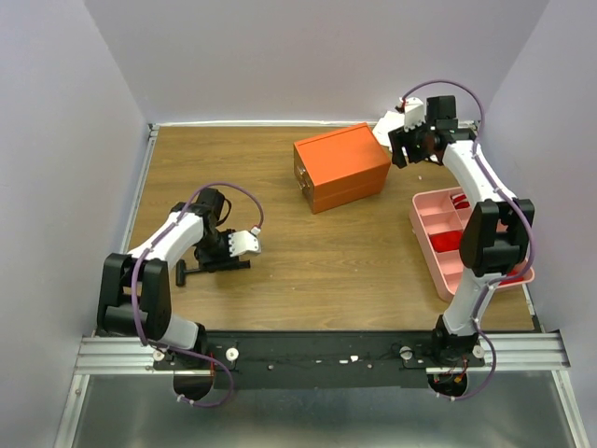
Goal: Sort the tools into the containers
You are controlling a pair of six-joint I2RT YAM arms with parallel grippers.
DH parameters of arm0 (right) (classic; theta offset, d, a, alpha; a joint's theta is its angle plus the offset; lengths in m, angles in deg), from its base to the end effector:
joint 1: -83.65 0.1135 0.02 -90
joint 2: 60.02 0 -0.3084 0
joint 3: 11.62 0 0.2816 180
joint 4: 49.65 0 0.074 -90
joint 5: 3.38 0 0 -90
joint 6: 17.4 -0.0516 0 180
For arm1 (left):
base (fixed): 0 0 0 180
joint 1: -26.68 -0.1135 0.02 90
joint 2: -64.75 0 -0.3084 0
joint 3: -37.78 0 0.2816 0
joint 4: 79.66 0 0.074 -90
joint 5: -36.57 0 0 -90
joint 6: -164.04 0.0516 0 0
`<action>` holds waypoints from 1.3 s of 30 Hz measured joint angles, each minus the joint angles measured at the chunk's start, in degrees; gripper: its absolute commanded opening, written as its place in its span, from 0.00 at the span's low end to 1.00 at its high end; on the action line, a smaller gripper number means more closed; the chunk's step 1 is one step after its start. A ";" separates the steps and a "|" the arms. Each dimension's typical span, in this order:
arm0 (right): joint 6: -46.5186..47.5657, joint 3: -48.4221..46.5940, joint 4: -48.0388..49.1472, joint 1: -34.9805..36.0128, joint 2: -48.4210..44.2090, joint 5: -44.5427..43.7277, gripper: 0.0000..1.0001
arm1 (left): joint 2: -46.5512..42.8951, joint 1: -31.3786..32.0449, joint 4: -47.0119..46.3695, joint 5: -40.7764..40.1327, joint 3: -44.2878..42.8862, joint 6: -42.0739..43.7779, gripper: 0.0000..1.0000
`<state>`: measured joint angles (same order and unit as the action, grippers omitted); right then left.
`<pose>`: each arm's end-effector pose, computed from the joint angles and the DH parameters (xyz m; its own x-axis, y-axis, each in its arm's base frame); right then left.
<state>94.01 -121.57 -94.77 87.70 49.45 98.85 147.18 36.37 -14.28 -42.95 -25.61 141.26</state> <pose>0.4909 0.0457 0.3192 -0.5724 -0.3982 -0.7168 -0.4601 0.8796 -0.1212 0.2524 -0.0526 0.2032 -0.2112 0.9558 -0.2046 0.9754 0.2197 0.0196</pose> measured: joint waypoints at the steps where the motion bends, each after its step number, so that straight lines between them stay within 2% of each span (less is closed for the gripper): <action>1: 0.00 0.20 -0.04 0.00 0.00 0.20 0.75 | 0.66 -0.20 -0.70 -0.98 0.39 0.87 0.56; 6: -0.11 0.37 -0.28 0.00 -0.09 1.01 0.75 | 3.91 -0.33 -3.06 -3.65 1.84 3.30 0.49; 9: -0.07 0.85 -0.28 0.00 -0.61 1.20 0.75 | 5.68 -0.33 -4.07 -4.37 2.08 4.00 0.31; 10: -0.04 1.05 -0.28 0.00 -0.85 1.20 0.75 | 5.90 -0.31 -4.13 -4.72 2.03 4.07 0.19; 13: 0.13 1.75 -0.31 0.00 -1.95 1.20 0.75 | 5.90 -0.31 -2.73 -4.70 2.03 4.33 0.04; 14: 0.17 1.97 -0.31 0.00 -2.32 1.20 0.75 | 5.90 -0.31 -2.47 -4.52 1.97 4.59 0.01; 17: 0.46 2.82 -0.31 0.00 -3.23 1.18 0.75 | 6.12 -0.33 -0.57 -2.99 -0.31 5.33 0.00; 19: 0.70 3.76 -0.33 0.00 -3.78 1.20 0.75 | 6.40 -0.33 1.29 -0.61 -4.92 5.38 0.00; 21: 0.76 4.52 -0.31 0.00 -4.11 1.18 0.75 | 6.88 -0.33 2.95 2.01 -10.97 4.92 0.00; 25: 1.14 5.57 -0.33 0.00 -4.26 1.16 0.75 | 10.16 -0.33 4.61 9.14 -29.20 1.29 0.00; 28: 1.38 6.34 -0.33 0.00 -4.37 1.14 0.75 | 14.10 0.31 4.09 15.02 -43.93 -4.26 0.00; 30: 1.57 6.86 -0.31 0.00 -4.59 1.11 0.75 | 15.98 1.44 2.21 17.79 -50.66 -8.68 0.00; 35: 2.01 8.35 -0.31 0.00 -5.25 1.05 0.75 | 18.93 6.80 -4.39 21.31 -57.68 -18.03 0.00; 39: 2.49 8.85 -0.33 0.00 -5.35 0.76 0.75 | 25.22 12.02 -9.51 22.77 -64.04 -27.21 0.00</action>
<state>96.50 -112.72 -95.10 87.70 44.10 99.62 172.41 48.39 -23.79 -20.17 -89.65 114.05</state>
